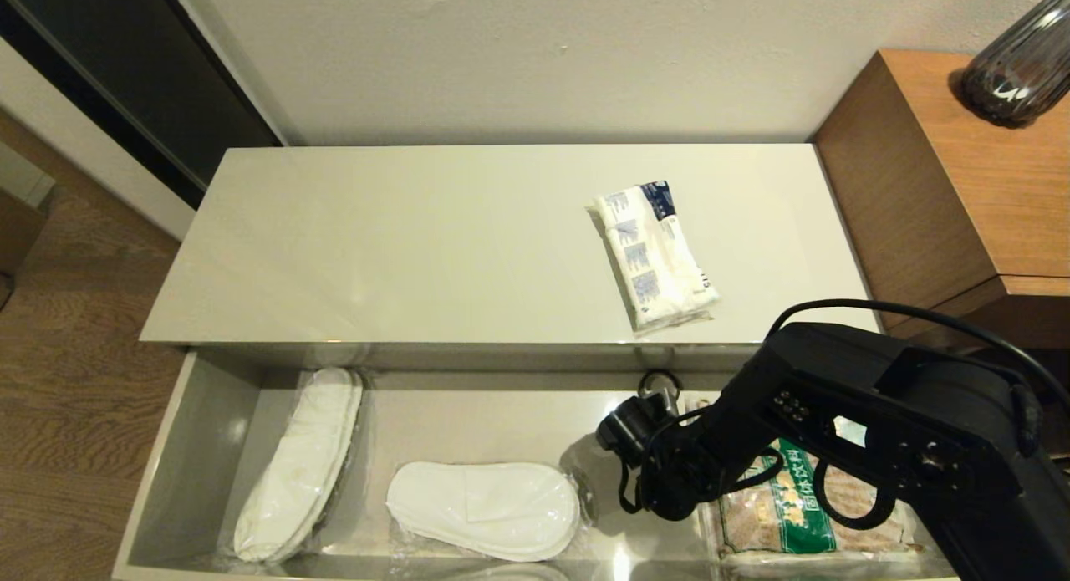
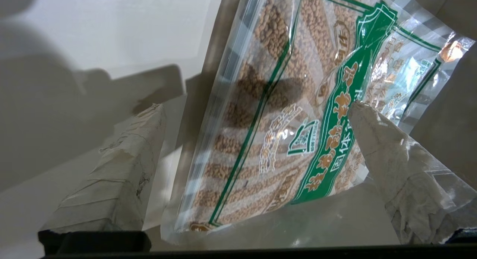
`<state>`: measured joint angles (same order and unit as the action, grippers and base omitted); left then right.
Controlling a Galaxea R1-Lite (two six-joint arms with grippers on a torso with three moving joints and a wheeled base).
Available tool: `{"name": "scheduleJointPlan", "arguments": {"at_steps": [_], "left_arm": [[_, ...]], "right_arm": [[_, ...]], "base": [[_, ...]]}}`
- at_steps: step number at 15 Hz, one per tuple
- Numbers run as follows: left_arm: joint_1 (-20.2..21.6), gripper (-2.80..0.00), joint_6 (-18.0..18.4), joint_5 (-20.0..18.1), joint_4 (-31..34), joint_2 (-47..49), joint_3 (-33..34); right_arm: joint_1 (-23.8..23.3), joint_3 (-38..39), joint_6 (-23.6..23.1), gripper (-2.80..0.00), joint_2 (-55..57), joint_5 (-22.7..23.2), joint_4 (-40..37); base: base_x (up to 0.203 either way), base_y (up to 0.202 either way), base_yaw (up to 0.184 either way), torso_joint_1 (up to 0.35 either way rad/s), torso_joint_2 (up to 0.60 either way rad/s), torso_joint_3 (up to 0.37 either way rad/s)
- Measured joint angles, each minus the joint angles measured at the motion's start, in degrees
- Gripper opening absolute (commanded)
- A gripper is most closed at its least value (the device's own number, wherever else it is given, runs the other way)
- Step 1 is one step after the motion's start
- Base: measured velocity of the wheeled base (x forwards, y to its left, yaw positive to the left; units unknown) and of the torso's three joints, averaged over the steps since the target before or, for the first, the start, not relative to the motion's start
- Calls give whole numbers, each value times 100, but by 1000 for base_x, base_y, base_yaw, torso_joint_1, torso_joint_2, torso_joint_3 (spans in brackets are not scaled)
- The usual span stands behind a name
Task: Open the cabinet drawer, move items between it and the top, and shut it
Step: Take out the solid drinks from the drawer
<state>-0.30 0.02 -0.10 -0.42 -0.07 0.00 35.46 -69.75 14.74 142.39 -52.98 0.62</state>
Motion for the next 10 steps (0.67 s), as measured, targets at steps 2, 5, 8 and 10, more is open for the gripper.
{"name": "scheduleJointPlan", "arguments": {"at_steps": [2, 5, 8, 10], "left_arm": [[0, -280, -2, 0, 1, 0, 0], [0, -280, -2, 0, 1, 0, 0], [0, -280, -2, 0, 1, 0, 0], [-2, -280, -2, -4, 1, 0, 0]], "right_arm": [[-62, -110, -20, 0, 54, 10, -38], [-137, -168, -36, 0, 94, 159, -115], [-190, -179, -25, 0, 125, 152, -31], [-239, -183, -29, 0, 148, 175, 47]], "base": [[0, 0, 0, 0, 0, 0], [0, 0, 0, 0, 0, 0], [0, 0, 0, 0, 0, 0], [0, 0, 0, 0, 0, 0]]}}
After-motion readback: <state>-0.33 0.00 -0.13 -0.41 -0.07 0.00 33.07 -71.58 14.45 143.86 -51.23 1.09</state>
